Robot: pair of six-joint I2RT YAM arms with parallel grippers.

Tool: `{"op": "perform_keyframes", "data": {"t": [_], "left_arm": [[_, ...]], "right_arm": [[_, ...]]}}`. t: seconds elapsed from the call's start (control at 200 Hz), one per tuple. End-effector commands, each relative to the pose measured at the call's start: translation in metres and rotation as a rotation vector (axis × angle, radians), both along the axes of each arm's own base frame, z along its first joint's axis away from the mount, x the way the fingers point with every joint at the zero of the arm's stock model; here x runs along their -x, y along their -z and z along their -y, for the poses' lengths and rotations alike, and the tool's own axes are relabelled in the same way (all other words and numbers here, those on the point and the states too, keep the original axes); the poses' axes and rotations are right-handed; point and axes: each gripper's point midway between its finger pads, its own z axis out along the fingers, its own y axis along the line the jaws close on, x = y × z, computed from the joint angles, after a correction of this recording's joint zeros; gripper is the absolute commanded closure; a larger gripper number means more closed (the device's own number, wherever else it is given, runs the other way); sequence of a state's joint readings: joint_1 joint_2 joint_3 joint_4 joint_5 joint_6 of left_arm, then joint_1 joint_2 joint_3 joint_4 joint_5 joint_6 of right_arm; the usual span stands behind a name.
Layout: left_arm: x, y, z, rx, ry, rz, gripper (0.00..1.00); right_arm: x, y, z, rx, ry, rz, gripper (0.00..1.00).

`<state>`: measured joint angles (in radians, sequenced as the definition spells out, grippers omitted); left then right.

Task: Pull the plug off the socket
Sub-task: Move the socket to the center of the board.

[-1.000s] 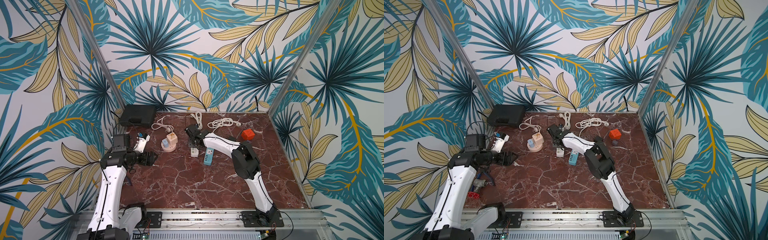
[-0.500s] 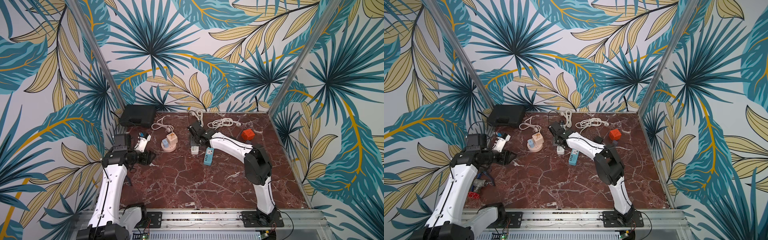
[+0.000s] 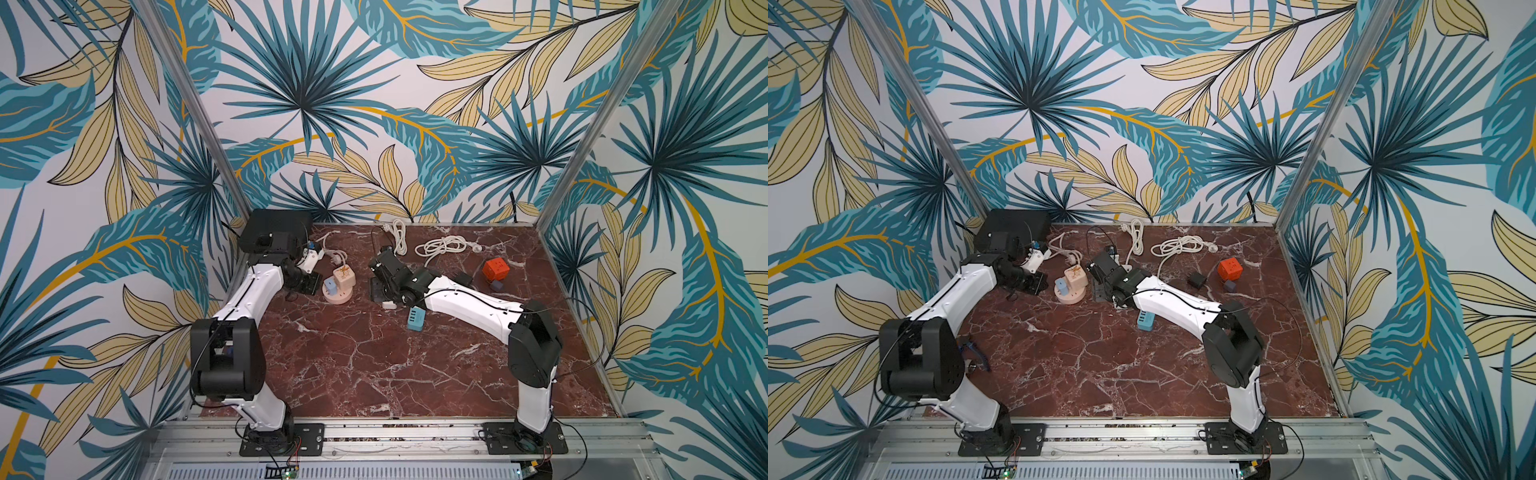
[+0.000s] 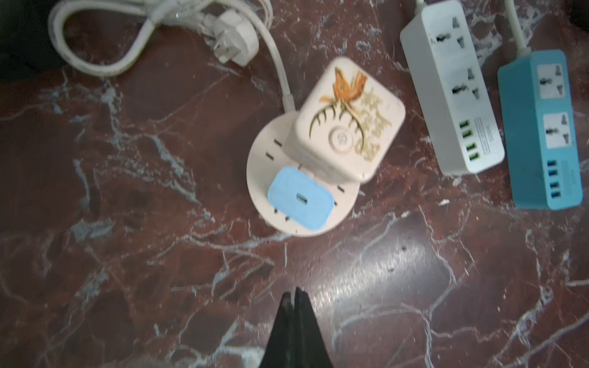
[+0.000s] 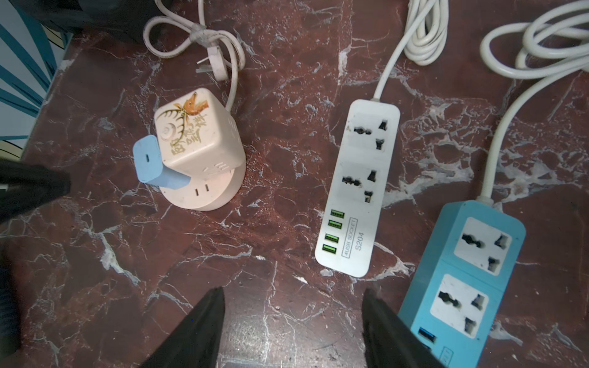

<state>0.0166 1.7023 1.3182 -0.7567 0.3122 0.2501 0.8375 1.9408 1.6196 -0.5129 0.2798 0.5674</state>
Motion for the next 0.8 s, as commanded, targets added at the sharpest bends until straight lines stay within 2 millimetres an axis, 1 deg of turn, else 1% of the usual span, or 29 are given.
{"op": "perform_keyframes", "data": {"t": [0.0,0.19,0.341,0.446,0.536,0.611,0.741,0.796], "left_arm": [[-0.039,-0.005,-0.009,-0.019,-0.074,0.047,1.0],[-0.077,0.012,-0.016,-0.037,-0.121,0.036,1.0],[-0.093,0.032,-0.001,0.028,-0.08,-0.056,1.0],[-0.097,0.042,0.011,0.086,-0.048,-0.099,1.0],[-0.094,0.049,0.022,0.117,-0.011,-0.121,1.0],[-0.087,0.053,0.029,0.12,0.017,-0.134,1.0],[-0.066,0.061,0.042,0.173,0.068,-0.182,1.0],[-0.055,0.062,0.048,0.204,0.09,-0.194,1.0]], "right_arm": [[0.001,0.004,0.0,-0.004,-0.007,0.007,0.29],[0.005,0.006,0.005,0.006,-0.008,0.004,0.29],[0.005,0.009,0.005,0.013,-0.012,-0.001,0.29],[0.004,0.01,0.004,0.017,-0.013,0.001,0.29],[0.003,0.011,0.004,0.022,-0.013,0.001,0.29],[0.003,0.012,0.003,0.024,-0.015,0.001,0.29],[0.001,0.012,0.0,0.02,-0.02,-0.002,0.29],[0.001,0.011,-0.003,0.013,-0.024,-0.005,0.29]]}}
